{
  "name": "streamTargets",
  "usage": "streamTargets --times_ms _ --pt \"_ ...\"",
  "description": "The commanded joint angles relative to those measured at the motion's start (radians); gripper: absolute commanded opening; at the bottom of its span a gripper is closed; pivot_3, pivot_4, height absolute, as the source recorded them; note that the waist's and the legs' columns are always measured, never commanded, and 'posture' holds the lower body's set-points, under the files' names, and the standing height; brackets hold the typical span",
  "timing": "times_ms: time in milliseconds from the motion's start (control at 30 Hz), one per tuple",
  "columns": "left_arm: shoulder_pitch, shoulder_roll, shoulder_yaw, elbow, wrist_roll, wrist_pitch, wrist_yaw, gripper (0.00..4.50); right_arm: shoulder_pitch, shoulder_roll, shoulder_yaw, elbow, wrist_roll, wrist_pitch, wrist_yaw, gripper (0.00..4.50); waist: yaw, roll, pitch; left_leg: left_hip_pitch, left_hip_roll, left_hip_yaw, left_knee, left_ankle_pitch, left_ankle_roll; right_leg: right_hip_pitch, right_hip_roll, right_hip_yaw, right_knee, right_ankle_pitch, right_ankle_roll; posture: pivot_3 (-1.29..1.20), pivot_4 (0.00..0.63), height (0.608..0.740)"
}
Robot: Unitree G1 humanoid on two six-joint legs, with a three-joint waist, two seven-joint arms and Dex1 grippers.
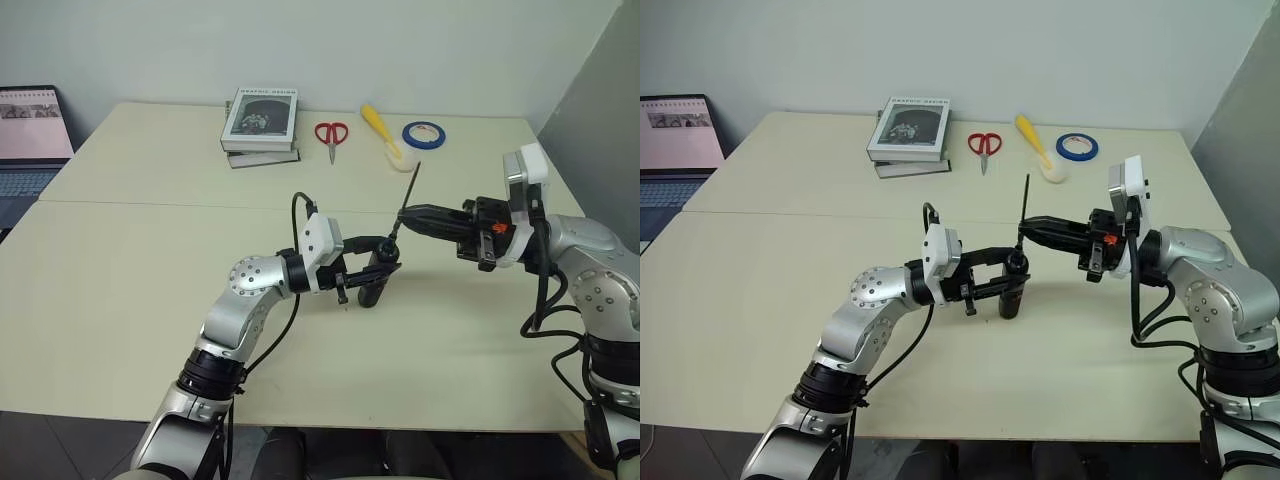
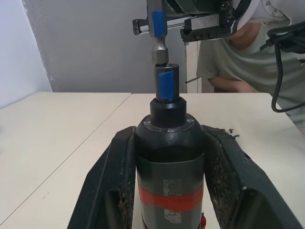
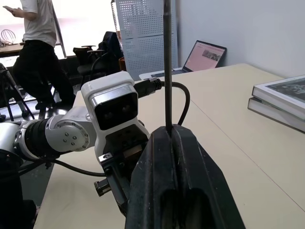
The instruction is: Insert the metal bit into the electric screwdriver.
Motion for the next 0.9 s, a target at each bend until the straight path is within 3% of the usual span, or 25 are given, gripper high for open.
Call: streamTargets --times_ms 33,900 --pt "0.006 0.023 -0.002 0.023 0.034 0.012 0.009 1.64 0.002 -0.010 -0.005 -0.013 -0.008 -0.016 0.011 0.00 0.000 0.000 0.000 0.000 0.000 0.000 0.000 0.000 0.000 0.000 0.000 0.000 0.000 0.000 0.000 0.00 0.150 0.740" --pt "0.001 0.024 -0.003 0.032 0.035 0.007 0.004 1.64 0.004 -0.014 0.013 -0.038 -0.008 -0.011 0.024 0.00 0.000 0.000 0.000 0.000 0.000 0.000 0.000 0.000 0.000 0.000 0.000 0.000 0.000 0.000 0.000 0.00 0.150 0.740"
